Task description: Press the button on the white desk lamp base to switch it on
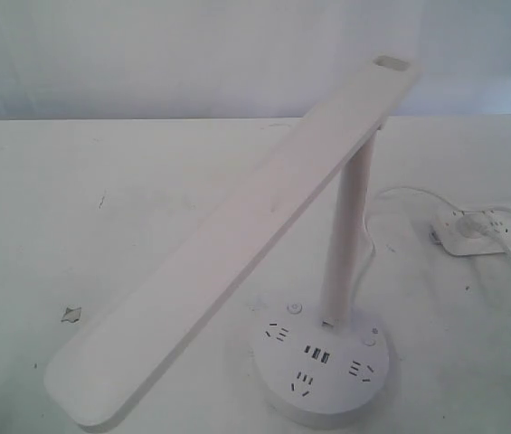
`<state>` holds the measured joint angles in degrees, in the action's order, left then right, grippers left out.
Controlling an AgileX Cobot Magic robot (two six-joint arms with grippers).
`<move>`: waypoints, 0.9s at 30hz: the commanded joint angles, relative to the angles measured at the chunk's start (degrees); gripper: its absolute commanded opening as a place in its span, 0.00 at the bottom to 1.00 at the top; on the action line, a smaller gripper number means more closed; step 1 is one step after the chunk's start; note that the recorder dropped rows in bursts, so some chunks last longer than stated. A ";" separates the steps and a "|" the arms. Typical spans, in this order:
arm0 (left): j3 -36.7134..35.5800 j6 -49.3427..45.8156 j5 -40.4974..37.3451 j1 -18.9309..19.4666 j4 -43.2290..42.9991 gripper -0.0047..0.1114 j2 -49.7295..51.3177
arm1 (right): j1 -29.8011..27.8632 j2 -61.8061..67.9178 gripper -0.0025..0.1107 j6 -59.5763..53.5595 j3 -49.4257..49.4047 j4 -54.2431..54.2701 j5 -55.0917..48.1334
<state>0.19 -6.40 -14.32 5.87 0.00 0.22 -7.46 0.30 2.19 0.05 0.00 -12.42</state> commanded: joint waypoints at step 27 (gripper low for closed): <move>-0.19 0.14 -0.21 -0.51 0.33 0.04 -0.22 | 0.11 -0.30 0.02 47.41 -0.05 9.12 71.36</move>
<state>0.19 -6.40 -14.32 5.87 0.00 0.22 -7.46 0.17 48.76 0.05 4.35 54.87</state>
